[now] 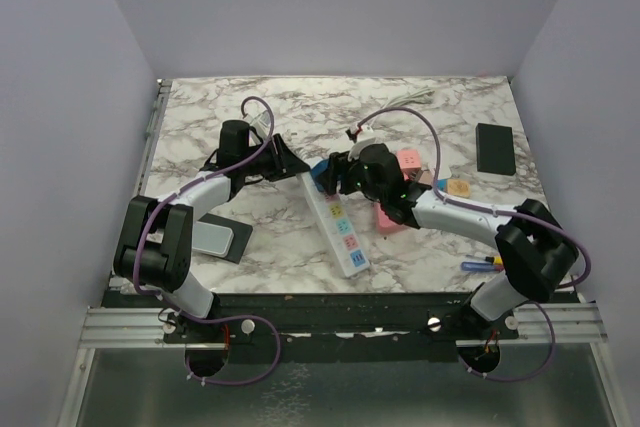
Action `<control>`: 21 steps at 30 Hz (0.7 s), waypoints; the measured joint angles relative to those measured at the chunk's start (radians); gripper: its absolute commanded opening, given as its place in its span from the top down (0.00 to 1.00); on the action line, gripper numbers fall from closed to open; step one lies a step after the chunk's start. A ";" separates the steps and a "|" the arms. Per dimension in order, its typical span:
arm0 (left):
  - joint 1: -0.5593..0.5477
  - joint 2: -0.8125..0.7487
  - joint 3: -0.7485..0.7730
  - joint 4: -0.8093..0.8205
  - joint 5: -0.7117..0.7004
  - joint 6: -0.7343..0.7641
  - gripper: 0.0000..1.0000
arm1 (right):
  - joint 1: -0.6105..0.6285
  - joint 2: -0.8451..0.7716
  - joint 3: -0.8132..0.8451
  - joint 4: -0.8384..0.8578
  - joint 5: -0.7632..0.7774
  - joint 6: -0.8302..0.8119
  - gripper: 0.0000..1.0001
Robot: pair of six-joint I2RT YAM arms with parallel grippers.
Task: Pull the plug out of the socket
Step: Place the socket at the center of the board.
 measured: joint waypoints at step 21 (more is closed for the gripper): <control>-0.013 -0.004 0.022 0.005 -0.011 0.020 1.00 | -0.164 0.000 -0.020 0.028 -0.323 0.133 0.99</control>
